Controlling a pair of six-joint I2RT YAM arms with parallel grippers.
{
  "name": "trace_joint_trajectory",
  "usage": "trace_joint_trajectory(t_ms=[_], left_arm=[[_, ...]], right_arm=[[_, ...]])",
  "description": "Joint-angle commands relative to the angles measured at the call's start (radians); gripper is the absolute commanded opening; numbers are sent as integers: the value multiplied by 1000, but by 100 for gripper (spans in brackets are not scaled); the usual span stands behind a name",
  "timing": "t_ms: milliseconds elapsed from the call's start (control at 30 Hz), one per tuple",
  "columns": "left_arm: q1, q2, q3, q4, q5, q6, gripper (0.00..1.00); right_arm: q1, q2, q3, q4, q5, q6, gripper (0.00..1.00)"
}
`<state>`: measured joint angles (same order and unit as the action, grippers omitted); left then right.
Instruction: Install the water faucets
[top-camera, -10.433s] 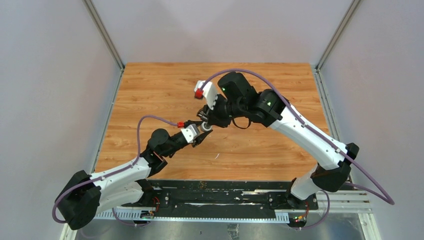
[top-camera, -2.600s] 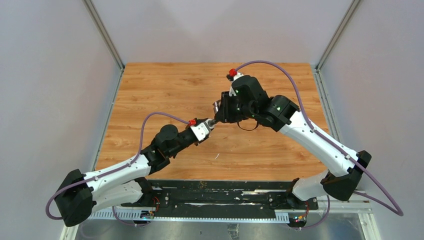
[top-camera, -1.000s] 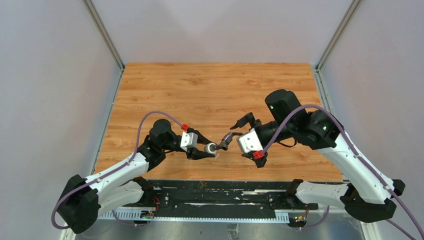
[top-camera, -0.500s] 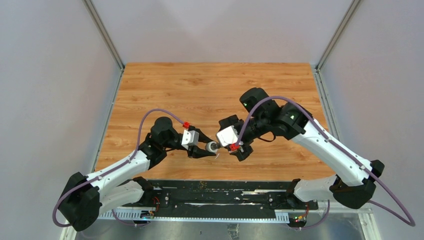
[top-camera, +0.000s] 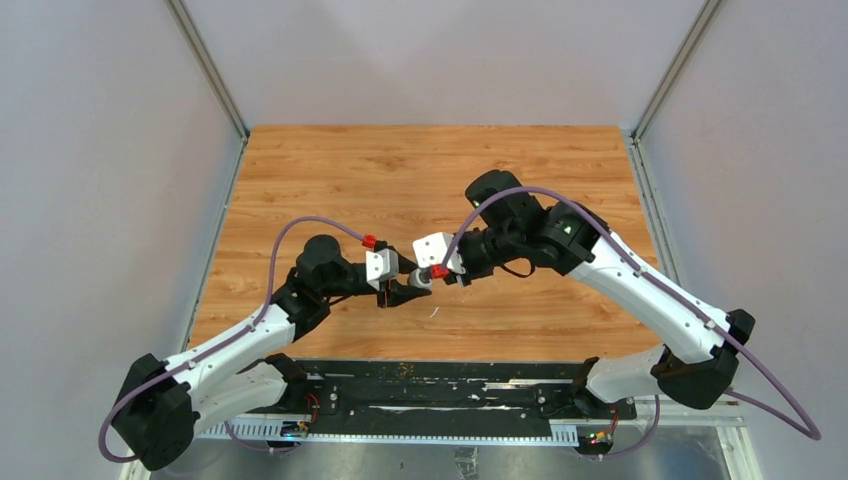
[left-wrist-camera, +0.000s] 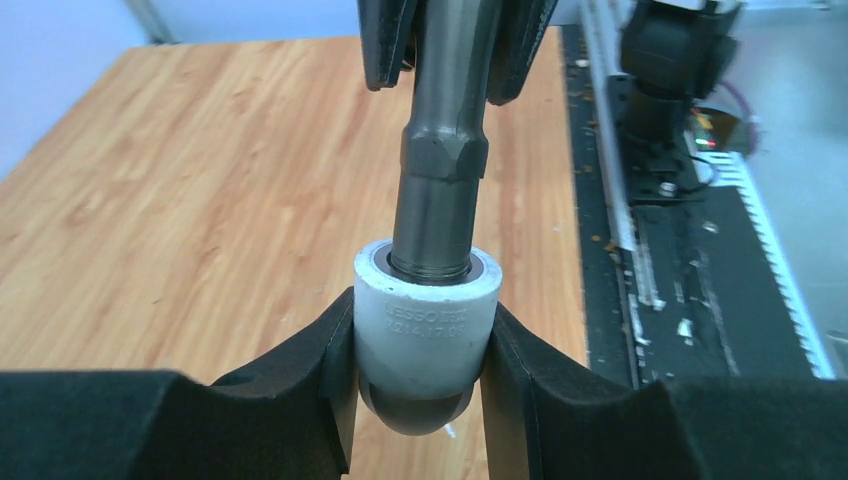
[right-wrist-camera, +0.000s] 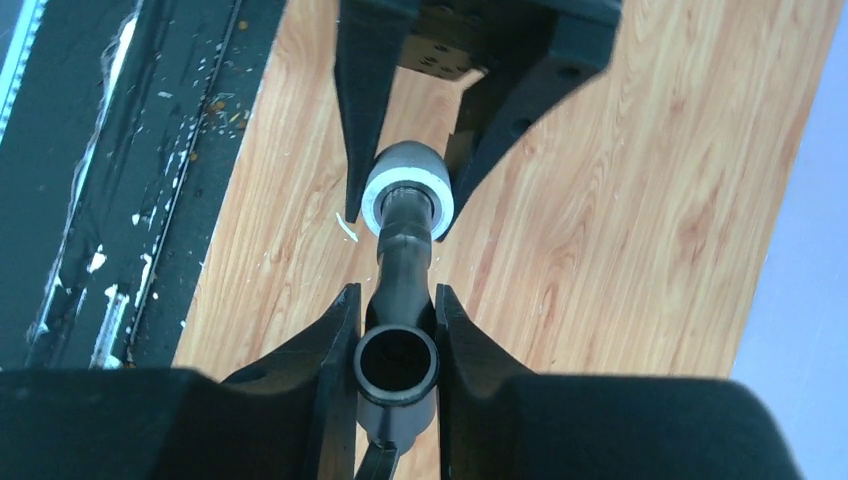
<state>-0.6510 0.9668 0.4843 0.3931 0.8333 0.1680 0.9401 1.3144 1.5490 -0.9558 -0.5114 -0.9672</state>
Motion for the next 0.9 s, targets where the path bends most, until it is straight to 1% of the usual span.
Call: trace_joint_trajectory(t_ms=[0,133,233,300,367,400,467,600,700,767,867], left_arm=[[4,-75,42,55,-244,1,0],[-31,-107,33,55,-449,82,0],[-86,-106,30,56,-571,163,0],[-120,-92,33,58,-634,205,0],[-152,-72,33,59,-685,244,0],[-160,-64,33,59,-701,256,0],[-173,-46,32,64,-726,266,0],[-200,-33,23,75,-758,274,0],[-211,-36,14,83,-758,270,0],[-212,-41,4,91,-750,267,0],[-213,-49,-5,96,-730,250,0]], right_arm=[[14,59,41,54,176,320,0],[12,132,81,68,360,642,0],[-8,178,94,69,405,859,0],[-57,204,103,69,339,1030,0],[-90,220,101,69,218,1176,0],[-95,224,98,69,194,1222,0],[-98,224,88,71,174,1297,0],[-121,216,74,69,145,1383,0],[-157,205,66,77,75,1455,0],[-162,193,66,82,61,1463,14],[-161,165,62,95,60,1452,30]])
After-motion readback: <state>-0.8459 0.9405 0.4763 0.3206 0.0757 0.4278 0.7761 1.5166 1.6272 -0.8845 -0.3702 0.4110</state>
